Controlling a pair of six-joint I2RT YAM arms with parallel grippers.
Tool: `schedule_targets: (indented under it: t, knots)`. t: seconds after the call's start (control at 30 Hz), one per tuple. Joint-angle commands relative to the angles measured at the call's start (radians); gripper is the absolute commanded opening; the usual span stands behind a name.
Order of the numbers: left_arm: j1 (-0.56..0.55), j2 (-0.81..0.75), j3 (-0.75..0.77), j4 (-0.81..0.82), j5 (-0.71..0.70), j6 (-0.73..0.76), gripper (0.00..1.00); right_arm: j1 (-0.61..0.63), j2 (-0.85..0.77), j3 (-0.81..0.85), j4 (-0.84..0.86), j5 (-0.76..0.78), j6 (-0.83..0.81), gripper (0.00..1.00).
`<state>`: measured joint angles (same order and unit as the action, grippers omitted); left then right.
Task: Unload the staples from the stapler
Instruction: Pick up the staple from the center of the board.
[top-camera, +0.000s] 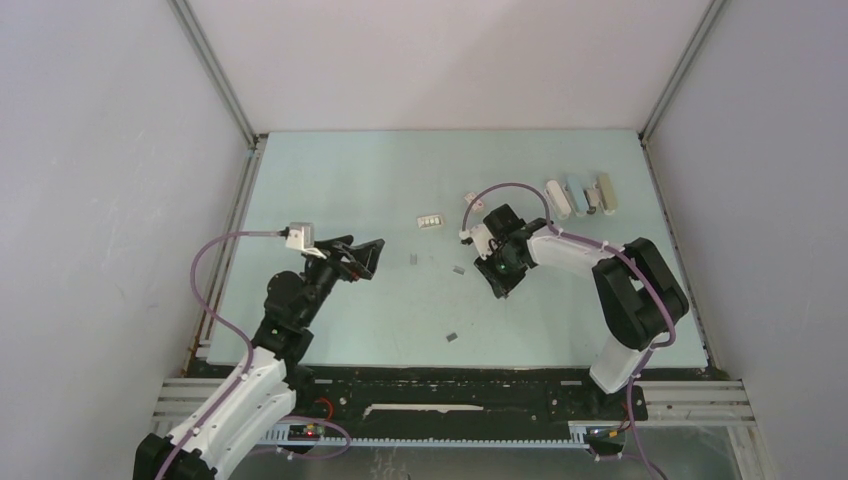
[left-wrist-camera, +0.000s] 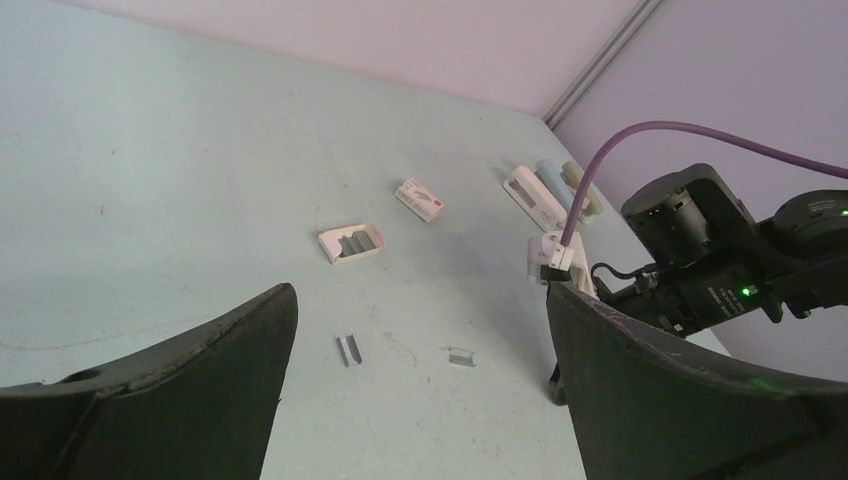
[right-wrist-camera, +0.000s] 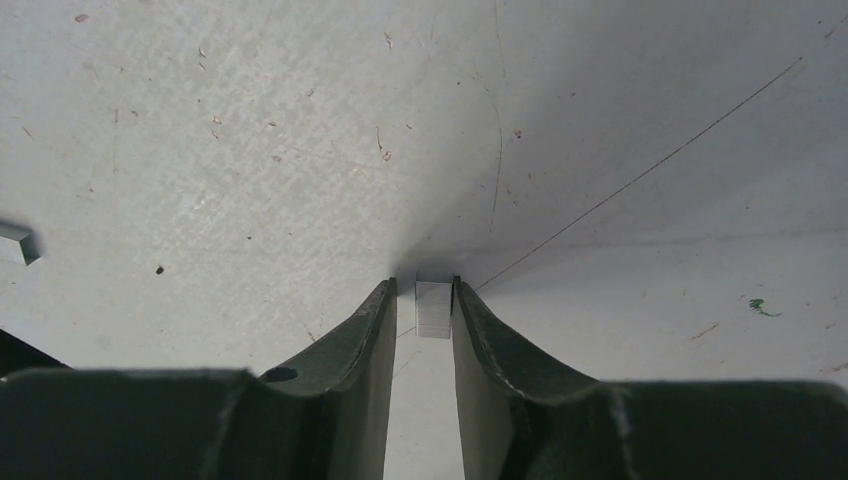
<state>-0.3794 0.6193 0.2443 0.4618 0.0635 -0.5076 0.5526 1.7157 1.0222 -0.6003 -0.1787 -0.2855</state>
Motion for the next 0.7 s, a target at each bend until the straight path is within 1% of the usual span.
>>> schedule_targets:
  t: [0.0,0.3,0.67]
  knots:
    - [0.002,-0.018,-0.029,0.038,-0.001,-0.008,1.00,0.024,0.026,0.017,0.007,0.030,0.009,0.34]
    - [0.002,-0.029,-0.031,0.035,0.001,-0.010,1.00,0.030,0.038,0.017,0.002,0.071,-0.007,0.26]
    - [0.002,-0.032,-0.037,0.043,0.031,-0.047,1.00,0.029,-0.005,0.017,0.012,0.059,-0.008,0.14]
